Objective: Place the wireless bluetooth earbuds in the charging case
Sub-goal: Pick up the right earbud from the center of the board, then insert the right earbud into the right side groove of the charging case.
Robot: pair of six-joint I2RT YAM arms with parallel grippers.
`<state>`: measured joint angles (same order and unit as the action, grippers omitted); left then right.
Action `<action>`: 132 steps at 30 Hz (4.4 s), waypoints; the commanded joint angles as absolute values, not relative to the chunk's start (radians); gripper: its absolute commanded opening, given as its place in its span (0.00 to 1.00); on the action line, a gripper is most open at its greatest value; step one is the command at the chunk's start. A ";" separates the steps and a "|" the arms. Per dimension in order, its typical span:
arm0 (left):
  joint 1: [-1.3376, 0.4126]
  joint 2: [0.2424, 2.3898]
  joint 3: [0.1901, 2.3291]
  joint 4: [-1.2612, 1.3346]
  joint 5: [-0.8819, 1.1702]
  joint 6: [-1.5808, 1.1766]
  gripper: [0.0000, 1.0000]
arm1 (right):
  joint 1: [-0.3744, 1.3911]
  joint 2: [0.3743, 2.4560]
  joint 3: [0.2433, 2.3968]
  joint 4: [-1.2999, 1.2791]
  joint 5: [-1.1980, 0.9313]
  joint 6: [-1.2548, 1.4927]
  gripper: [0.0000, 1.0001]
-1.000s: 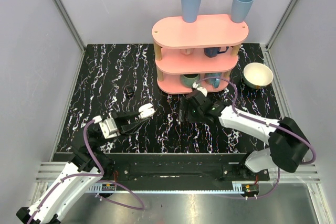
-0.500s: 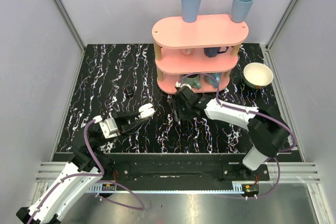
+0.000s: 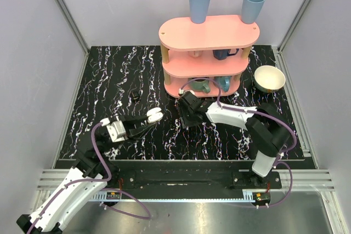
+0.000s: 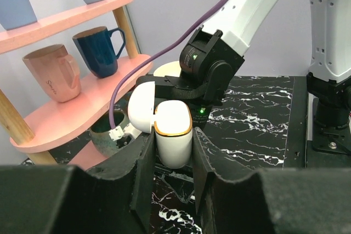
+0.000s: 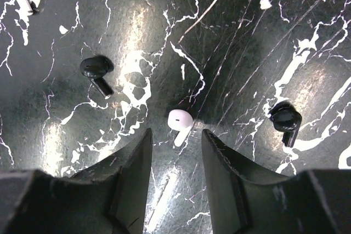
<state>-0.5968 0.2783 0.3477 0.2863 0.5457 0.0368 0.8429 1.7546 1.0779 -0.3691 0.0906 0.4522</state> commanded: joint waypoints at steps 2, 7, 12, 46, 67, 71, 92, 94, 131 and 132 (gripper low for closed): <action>-0.598 0.321 0.394 0.347 0.558 0.045 0.00 | 0.854 1.784 1.127 -0.345 0.130 0.448 0.48; -0.598 0.314 0.388 0.359 0.551 0.035 0.00 | 0.857 1.804 1.134 -0.345 0.129 0.426 0.47; -0.598 0.319 0.388 0.361 0.548 0.032 0.00 | 0.859 1.824 1.132 -0.350 0.138 0.403 0.47; -0.598 0.318 0.385 0.362 0.548 0.023 0.00 | 0.870 1.829 1.104 -0.359 0.167 0.377 0.33; -0.598 0.299 0.402 0.339 0.465 0.006 0.00 | 0.905 1.349 1.008 -0.268 0.412 0.388 0.17; -0.598 0.299 0.411 0.339 0.436 0.003 0.00 | 0.949 1.198 1.014 -0.246 0.503 0.322 0.17; -0.600 0.402 0.459 0.367 0.437 -0.086 0.00 | 1.315 1.161 1.236 0.138 0.646 -0.235 0.16; -0.598 0.408 0.468 0.359 0.430 -0.090 0.00 | 1.324 1.187 1.244 0.150 0.640 -0.250 0.17; -0.598 0.420 0.414 0.571 0.396 -0.213 0.00 | 1.365 1.261 1.200 0.324 0.526 -0.176 0.16; -0.598 0.422 0.414 0.571 0.396 -0.215 0.00 | 1.364 1.262 1.200 0.325 0.523 -0.176 0.15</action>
